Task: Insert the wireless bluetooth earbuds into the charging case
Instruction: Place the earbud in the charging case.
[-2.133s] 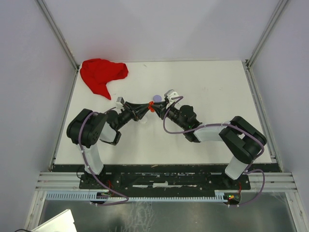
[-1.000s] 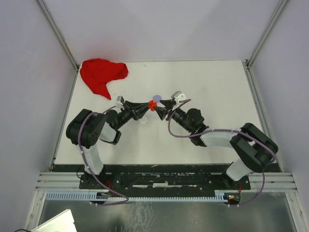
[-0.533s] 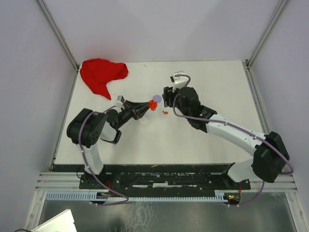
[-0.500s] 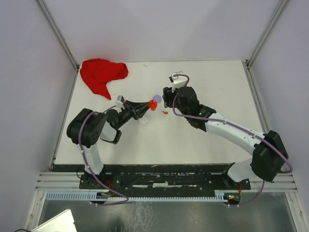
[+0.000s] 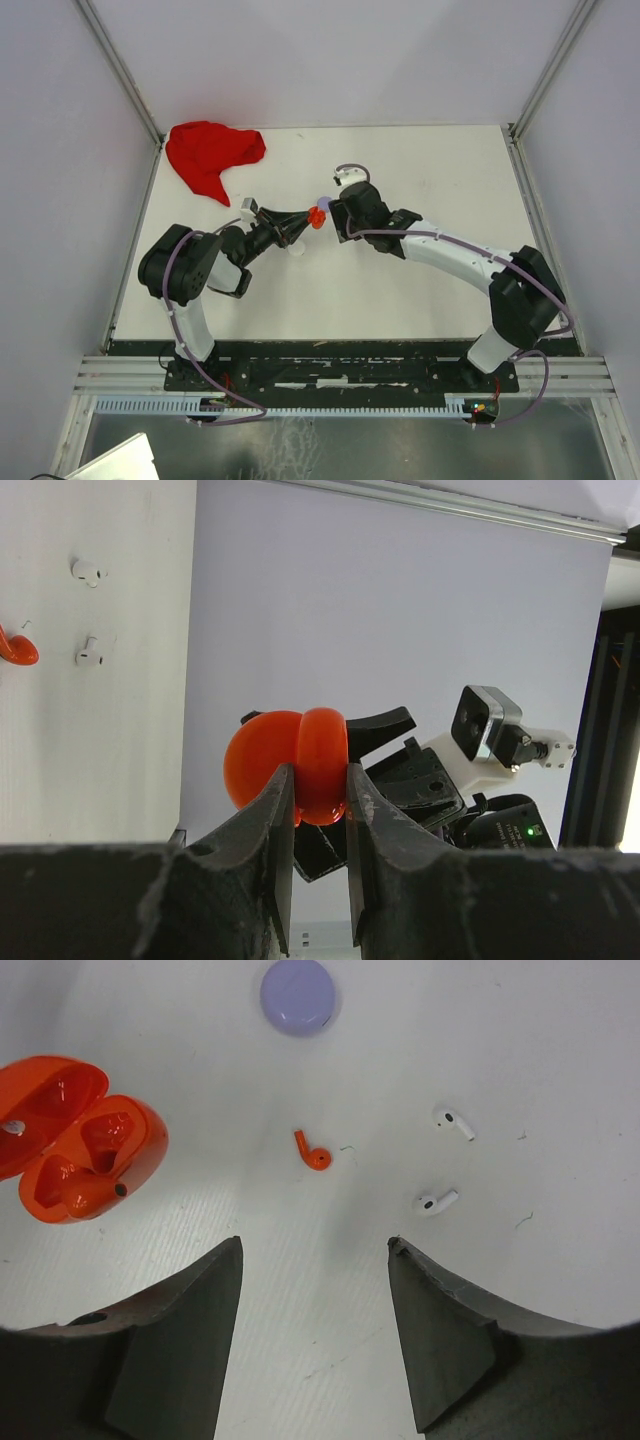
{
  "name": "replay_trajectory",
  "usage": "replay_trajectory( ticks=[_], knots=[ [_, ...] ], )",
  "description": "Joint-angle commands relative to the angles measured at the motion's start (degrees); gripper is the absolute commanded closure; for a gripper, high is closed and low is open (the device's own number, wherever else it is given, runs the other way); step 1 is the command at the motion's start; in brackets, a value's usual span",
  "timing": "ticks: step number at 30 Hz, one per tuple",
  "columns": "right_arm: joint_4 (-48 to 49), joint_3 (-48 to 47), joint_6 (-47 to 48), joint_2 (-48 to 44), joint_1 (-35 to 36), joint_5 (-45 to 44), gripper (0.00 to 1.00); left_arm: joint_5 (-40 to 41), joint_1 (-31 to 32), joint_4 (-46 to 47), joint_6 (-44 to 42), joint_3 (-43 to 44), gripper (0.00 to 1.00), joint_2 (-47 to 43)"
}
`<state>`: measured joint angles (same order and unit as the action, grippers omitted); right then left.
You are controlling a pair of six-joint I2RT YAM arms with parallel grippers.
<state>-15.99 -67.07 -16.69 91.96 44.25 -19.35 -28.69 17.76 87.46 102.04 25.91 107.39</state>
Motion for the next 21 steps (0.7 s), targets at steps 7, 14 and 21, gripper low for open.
replay_trajectory(
  ticks=[7,14,21],
  knots=[
    [-0.7,-8.7,1.0,5.1,0.5,-0.5,0.32,-1.1,0.2,11.6,0.5,0.6,0.97,-0.6],
    [-2.5,-11.5,3.7,7.0,0.3,-0.5,0.31,-1.9,0.2,11.6,0.6,1.0,0.97,-0.4],
    [-1.6,-10.7,6.9,5.8,-1.0,4.2,0.32,-3.0,0.2,11.6,0.4,1.8,0.97,-0.1]
  ],
)
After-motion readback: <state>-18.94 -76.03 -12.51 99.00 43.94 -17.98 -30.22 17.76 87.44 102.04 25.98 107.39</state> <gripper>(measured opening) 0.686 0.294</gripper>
